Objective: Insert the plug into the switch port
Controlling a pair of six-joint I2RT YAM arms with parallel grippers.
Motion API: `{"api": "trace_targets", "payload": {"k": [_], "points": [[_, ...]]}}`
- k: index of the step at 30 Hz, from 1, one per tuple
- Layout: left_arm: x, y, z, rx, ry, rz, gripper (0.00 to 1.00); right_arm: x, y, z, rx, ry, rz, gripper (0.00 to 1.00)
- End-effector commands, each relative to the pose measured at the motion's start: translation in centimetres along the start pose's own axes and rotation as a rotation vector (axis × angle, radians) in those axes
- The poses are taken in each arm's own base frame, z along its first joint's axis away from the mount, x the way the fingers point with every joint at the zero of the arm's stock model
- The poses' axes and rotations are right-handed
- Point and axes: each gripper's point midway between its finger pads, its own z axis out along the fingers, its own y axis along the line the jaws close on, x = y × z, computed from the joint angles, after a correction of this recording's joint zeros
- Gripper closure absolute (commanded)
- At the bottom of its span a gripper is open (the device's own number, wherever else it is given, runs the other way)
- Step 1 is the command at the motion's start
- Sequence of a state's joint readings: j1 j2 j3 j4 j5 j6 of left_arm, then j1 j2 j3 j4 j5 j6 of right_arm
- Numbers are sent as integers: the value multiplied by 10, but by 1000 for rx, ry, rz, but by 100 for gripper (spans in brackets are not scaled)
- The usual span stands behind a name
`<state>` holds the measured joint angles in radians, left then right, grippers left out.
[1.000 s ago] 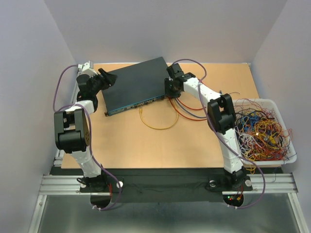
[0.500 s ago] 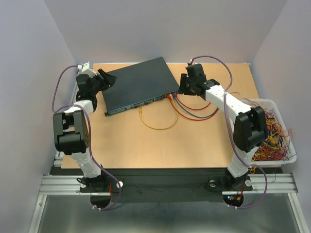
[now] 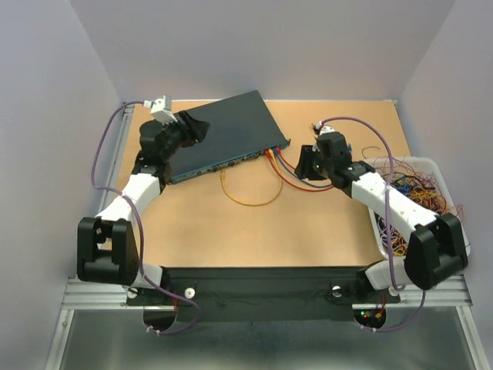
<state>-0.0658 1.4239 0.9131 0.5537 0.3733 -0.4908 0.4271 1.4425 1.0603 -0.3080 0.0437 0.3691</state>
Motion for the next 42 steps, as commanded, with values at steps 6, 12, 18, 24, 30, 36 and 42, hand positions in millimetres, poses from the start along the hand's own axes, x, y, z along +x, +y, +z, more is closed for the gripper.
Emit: {"api": "trace_targets", "payload": {"k": [6, 12, 18, 24, 30, 36, 42], "points": [[44, -79, -27, 32, 79, 99, 33, 4, 18, -46, -165, -115, -3, 47], [67, -95, -43, -14, 124, 150, 33, 19, 22, -64, -232, -129, -8, 44], [49, -68, -76, -197, 15, 171, 28, 24, 25, -83, -281, -160, -6, 30], [27, -20, -110, -421, -160, 216, 16, 27, 31, -95, -331, -176, -3, 0], [16, 18, -134, -567, -359, 228, 9, 28, 25, -104, -317, -211, 28, 0], [18, 68, -172, -757, -549, 338, 9, 32, 22, -109, -318, -232, 45, 0], [46, 104, -154, -796, -457, 412, 10, 31, 28, -113, -361, -244, 34, 0]]}}
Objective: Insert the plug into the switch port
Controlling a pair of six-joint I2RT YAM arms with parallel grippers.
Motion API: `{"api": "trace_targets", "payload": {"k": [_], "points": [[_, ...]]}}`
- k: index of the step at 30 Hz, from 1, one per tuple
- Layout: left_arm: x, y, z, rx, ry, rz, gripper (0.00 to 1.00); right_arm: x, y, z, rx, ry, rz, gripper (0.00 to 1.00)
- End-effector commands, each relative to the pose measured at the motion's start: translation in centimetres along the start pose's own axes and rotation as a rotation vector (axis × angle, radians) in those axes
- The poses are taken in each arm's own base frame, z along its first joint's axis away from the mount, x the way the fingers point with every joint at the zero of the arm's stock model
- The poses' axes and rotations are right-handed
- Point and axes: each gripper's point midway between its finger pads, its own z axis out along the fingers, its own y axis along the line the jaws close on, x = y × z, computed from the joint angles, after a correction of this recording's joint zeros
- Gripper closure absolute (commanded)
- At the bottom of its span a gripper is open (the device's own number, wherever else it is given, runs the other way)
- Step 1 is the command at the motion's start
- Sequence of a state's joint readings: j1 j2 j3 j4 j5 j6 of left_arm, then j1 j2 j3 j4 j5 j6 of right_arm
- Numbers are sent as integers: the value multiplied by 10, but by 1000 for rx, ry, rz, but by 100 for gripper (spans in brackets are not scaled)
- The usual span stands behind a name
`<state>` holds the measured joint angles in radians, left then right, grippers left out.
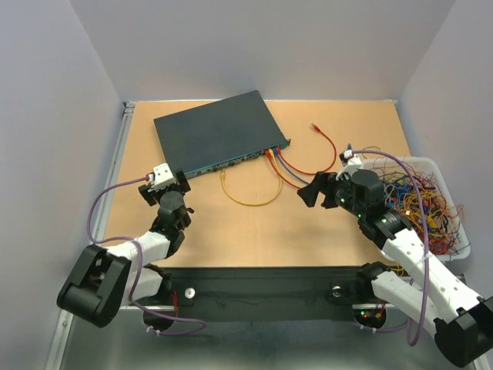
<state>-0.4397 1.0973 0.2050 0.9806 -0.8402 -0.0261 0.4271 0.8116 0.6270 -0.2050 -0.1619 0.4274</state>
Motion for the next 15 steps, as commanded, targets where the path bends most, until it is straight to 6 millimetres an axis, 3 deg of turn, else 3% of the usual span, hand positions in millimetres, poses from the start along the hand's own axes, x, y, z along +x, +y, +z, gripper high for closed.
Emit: {"api": "trace_targets", "payload": {"k": [1, 7, 9, 10, 11, 15], "points": [[-23, 10, 13, -44, -116, -63, 10, -12, 12, 0, -54, -49, -15, 0], [-53, 19, 27, 43, -267, -115, 12, -12, 7, 1, -29, -56, -14, 0], [-54, 17, 33, 71, -283, -90, 12, -14, 5, 1, -17, -67, -12, 0], [-39, 24, 40, 61, -254, -87, 12, -14, 3, 1, -9, -71, -12, 0], [-50, 17, 38, 122, -313, -111, 12, -13, 2, 1, -2, -71, -10, 0], [-34, 9, 39, 168, -283, -55, 11, -13, -1, 2, 10, -74, -7, 0]]}}
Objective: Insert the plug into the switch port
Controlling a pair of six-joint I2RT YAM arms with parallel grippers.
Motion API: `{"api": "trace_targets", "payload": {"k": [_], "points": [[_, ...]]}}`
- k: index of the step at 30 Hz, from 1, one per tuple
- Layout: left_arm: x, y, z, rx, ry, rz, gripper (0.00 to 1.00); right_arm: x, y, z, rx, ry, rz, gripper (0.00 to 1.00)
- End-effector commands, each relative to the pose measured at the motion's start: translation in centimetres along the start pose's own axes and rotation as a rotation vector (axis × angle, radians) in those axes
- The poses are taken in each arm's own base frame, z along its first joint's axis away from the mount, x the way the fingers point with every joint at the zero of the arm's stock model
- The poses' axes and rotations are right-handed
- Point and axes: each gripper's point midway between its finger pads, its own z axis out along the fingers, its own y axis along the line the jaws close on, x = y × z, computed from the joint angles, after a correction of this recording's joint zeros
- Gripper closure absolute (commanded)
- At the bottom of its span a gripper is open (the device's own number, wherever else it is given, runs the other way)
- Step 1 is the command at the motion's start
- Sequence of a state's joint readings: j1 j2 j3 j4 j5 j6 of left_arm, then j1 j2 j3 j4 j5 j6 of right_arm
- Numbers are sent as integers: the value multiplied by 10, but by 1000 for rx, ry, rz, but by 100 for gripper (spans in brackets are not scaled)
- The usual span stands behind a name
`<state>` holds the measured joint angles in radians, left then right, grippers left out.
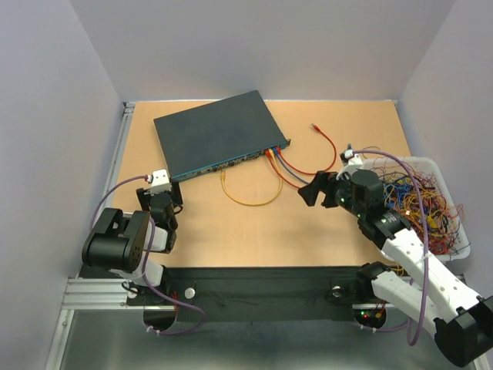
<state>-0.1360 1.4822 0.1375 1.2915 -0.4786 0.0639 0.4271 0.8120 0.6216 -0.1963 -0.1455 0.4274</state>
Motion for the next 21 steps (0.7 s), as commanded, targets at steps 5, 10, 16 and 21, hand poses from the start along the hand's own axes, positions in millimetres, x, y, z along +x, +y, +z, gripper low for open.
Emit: {"api": "trace_targets", "payload": {"k": [5, 10, 16, 21], "points": [[-122, -25, 4, 153, -415, -163, 12, -16, -7, 0, 45, -97, 5, 0], [-120, -24, 13, 123, -385, -176, 14, -19, -10, -2, 61, -123, 5, 0], [-110, -19, 14, 97, -352, -172, 1, -25, -6, -1, 42, -145, -6, 0], [-112, -19, 14, 100, -364, -175, 1, -31, -22, 2, 121, -189, -23, 0]]}}
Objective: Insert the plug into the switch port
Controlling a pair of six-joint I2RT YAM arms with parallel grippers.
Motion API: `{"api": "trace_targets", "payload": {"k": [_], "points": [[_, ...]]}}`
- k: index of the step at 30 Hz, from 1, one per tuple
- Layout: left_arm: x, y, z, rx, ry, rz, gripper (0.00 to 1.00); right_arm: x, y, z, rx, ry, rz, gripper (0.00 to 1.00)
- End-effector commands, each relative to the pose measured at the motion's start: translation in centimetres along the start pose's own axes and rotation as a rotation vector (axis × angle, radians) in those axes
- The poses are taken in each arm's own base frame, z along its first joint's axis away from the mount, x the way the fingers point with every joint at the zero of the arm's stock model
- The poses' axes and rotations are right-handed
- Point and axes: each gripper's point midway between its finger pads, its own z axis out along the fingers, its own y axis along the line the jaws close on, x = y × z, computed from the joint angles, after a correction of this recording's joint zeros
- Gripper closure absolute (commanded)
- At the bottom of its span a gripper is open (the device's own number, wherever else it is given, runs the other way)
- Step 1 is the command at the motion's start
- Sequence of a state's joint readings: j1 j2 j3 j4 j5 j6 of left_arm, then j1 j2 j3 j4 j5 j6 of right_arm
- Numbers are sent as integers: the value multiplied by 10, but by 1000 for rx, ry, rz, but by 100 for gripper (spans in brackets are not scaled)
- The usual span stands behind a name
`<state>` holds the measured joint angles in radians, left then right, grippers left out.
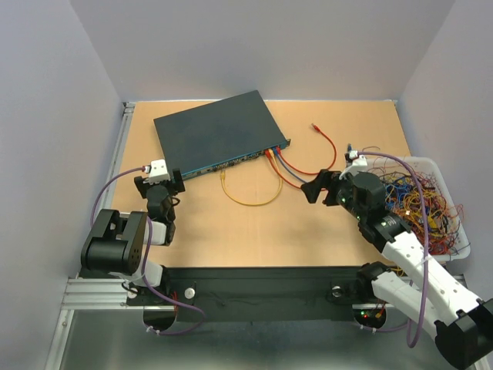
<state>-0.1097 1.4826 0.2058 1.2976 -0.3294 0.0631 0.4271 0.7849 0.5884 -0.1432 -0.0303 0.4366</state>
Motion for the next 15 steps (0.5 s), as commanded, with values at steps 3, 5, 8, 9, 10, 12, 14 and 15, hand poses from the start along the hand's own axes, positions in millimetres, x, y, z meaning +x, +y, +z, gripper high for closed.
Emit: {"api": "trace_targets", "payload": {"k": [3, 5, 8, 9, 10, 12, 14, 15], "points": [[-84, 3, 3, -19, -307, -120, 1, -17, -4, 13, 6, -112, -93, 0], [-84, 3, 4, -19, -307, -120, 1, -19, -15, 19, 64, -112, -111, 0], [-84, 3, 3, -21, -307, -121, 1, -27, -28, 23, 142, -141, -137, 0], [-84, 3, 3, -19, -307, -120, 1, -31, -32, 23, 161, -155, -154, 0], [-85, 3, 4, -19, -308, -120, 1, -35, -38, 25, 191, -186, -170, 0], [-84, 3, 3, -19, -307, -121, 1, -37, -47, 26, 213, -229, -257, 0], [-84, 3, 4, -19, -306, -119, 1, -42, -66, 26, 295, -314, -310, 0], [-84, 3, 3, -21, -307, -120, 1, -42, -70, 26, 308, -337, -334, 0]]}}
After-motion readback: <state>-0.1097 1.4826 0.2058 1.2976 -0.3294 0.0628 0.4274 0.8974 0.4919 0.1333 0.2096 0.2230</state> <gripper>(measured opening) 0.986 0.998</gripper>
